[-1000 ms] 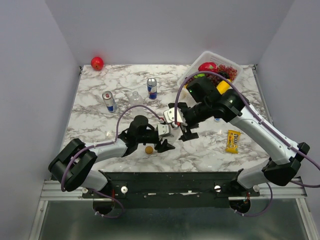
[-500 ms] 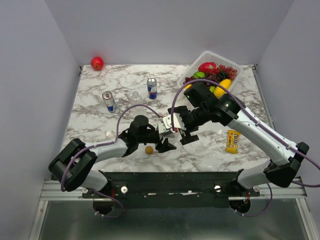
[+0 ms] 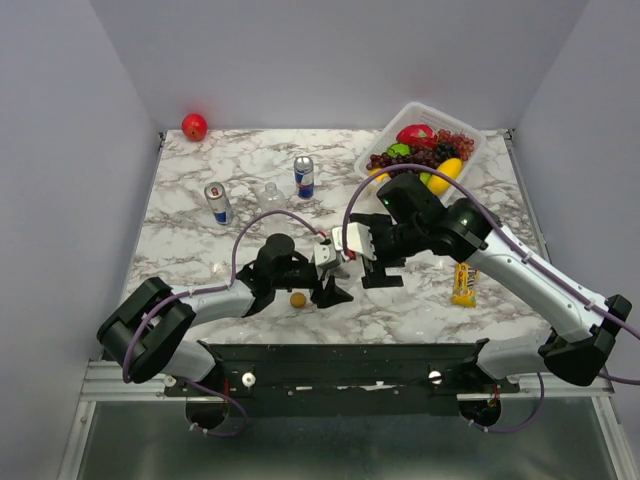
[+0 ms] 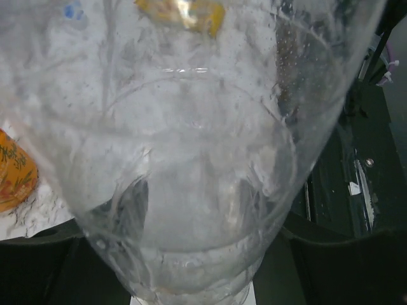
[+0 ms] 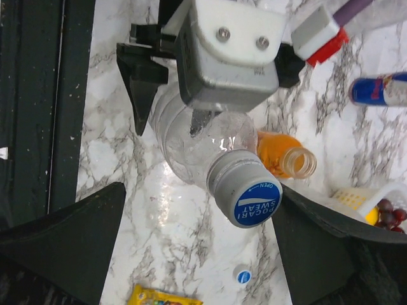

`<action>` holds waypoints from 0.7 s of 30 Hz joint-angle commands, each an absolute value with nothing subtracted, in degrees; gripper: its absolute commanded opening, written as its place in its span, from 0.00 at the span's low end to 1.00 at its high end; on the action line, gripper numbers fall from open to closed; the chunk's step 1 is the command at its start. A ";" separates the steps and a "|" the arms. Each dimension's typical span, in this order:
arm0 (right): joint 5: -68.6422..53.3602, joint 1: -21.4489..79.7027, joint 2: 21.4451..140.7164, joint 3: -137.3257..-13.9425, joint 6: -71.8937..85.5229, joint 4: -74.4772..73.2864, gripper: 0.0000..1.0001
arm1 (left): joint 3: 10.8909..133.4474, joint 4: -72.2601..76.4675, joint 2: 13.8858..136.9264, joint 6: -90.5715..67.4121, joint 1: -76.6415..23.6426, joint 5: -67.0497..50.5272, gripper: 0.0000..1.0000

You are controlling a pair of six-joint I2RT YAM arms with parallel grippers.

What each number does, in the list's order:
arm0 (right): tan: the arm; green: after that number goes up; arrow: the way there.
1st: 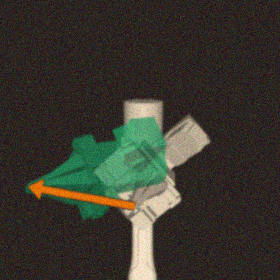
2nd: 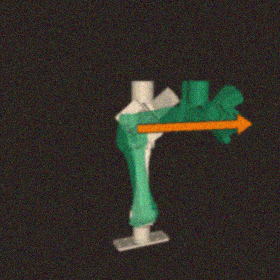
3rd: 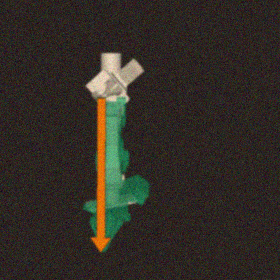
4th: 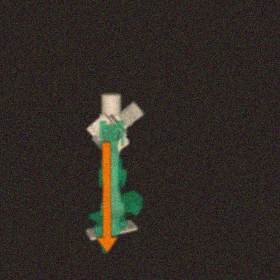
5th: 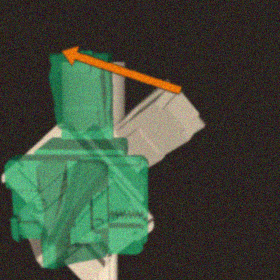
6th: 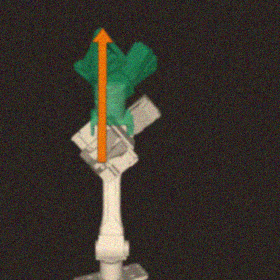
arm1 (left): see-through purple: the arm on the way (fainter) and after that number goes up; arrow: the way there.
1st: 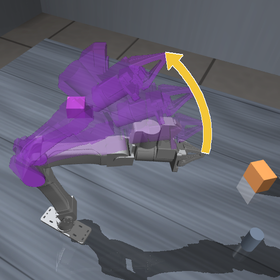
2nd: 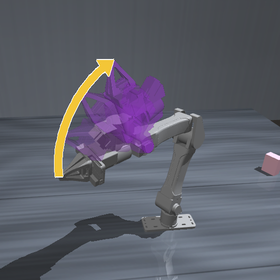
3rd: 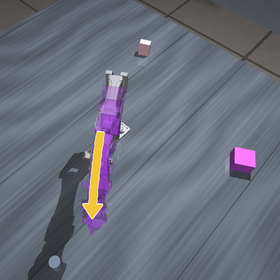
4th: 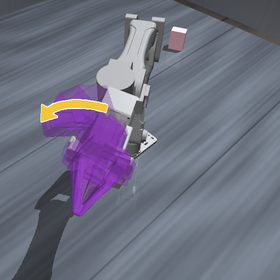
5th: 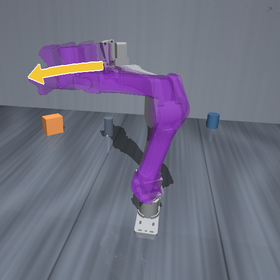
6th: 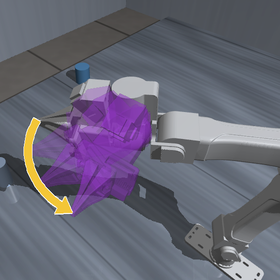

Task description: Screw on the bottle caps

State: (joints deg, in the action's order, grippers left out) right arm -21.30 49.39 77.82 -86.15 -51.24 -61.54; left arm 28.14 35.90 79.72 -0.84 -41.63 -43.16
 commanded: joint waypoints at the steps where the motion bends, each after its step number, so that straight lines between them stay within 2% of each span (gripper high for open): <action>1: -14.78 49.57 74.80 -81.22 -44.48 -70.85 1.00 | 27.69 40.87 78.40 -3.78 -40.34 -41.22 0.00; 7: -11.25 49.04 76.80 -83.57 -41.58 -67.68 1.00 | 27.77 37.01 78.05 3.95 -40.52 -43.76 0.00; 12: -12.12 47.38 79.98 -92.96 -42.27 -67.41 1.00 | 28.30 32.62 76.99 10.45 -40.78 -45.44 0.00; 15: -19.05 44.31 78.76 -96.49 -47.70 -68.81 0.99 | 28.91 27.08 76.03 15.98 -40.69 -46.49 0.00; 21: -29.61 44.21 71.72 -91.58 -63.97 -69.25 0.93 | 30.06 22.76 75.59 18.54 -40.78 -46.93 0.00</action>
State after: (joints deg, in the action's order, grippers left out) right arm -20.64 43.77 75.75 -93.01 -52.93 -66.65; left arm 28.03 26.37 76.88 14.17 -40.91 -44.71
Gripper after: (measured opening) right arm 0.942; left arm 0.653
